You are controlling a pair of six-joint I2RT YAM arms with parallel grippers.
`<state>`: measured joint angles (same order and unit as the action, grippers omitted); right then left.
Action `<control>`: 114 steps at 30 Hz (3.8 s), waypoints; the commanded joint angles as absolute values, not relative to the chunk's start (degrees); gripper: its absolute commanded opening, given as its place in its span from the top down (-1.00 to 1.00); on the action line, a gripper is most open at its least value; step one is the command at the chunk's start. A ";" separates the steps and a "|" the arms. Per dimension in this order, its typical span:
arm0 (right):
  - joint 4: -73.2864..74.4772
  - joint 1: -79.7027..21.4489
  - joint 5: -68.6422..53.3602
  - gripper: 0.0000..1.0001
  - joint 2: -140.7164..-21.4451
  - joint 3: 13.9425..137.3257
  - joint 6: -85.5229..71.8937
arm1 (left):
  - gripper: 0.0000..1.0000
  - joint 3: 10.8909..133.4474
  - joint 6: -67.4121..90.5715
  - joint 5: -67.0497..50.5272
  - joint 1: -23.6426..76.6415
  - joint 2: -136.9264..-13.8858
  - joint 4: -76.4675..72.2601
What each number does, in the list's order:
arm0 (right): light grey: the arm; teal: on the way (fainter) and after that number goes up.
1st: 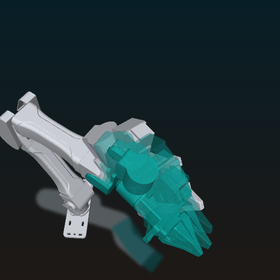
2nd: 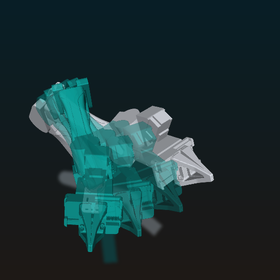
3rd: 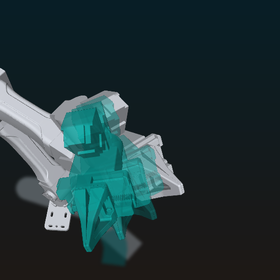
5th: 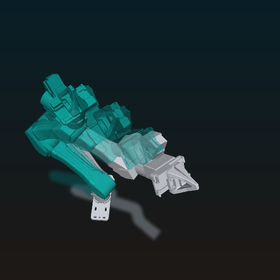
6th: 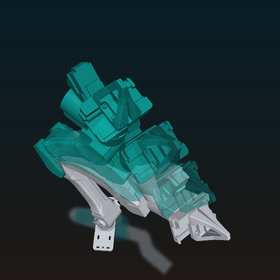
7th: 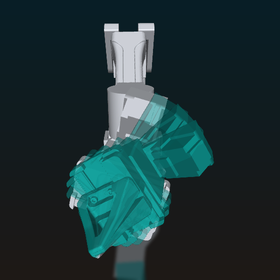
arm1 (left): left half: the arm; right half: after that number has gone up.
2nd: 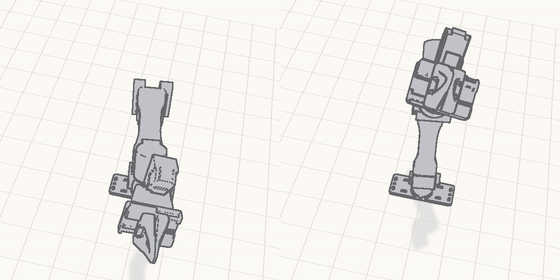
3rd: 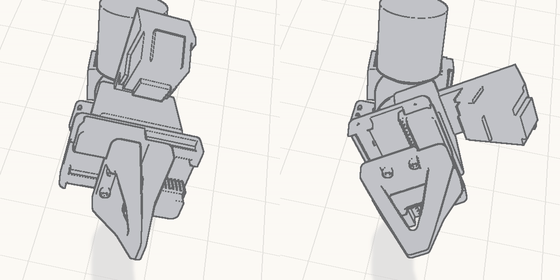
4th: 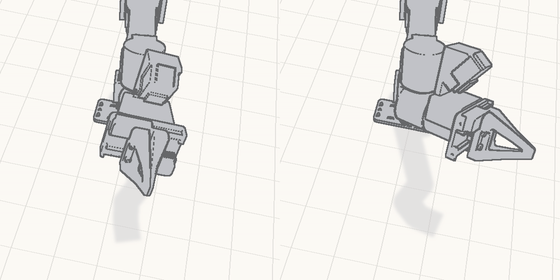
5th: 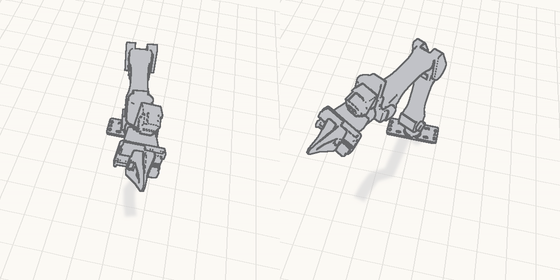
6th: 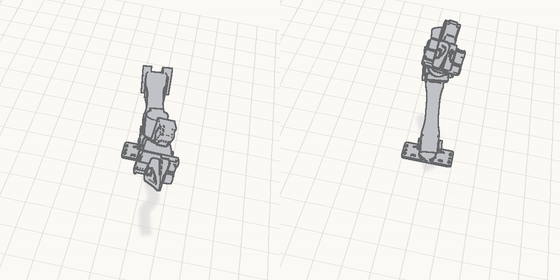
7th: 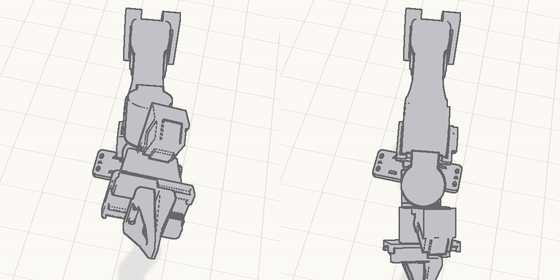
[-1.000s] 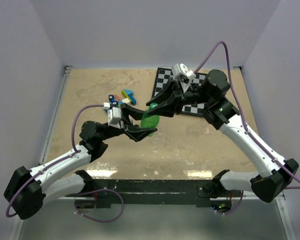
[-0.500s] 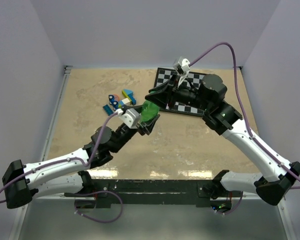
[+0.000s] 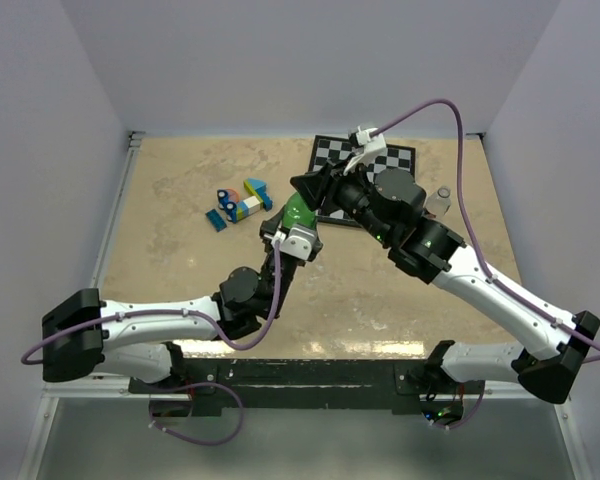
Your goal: Screw on the bottle caps
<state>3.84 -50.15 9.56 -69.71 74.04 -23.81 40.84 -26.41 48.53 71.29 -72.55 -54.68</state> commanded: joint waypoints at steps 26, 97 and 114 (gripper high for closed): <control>-12.98 -39.55 -23.28 -0.97 -64.61 71.03 -17.86 | 1.00 32.34 17.31 -24.69 37.71 -50.89 -38.22; 10.63 -47.19 -0.19 1.00 -70.66 76.91 -17.65 | 1.00 45.26 -9.21 15.09 61.07 -57.47 -38.57; 13.54 -53.35 19.44 1.00 -72.87 77.26 -27.51 | 1.00 49.40 -38.94 43.59 74.62 -74.53 -58.63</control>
<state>11.84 -51.81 22.41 -71.42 79.09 -26.09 45.28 -31.57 49.67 71.48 -75.75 -50.15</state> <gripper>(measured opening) 0.358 0.639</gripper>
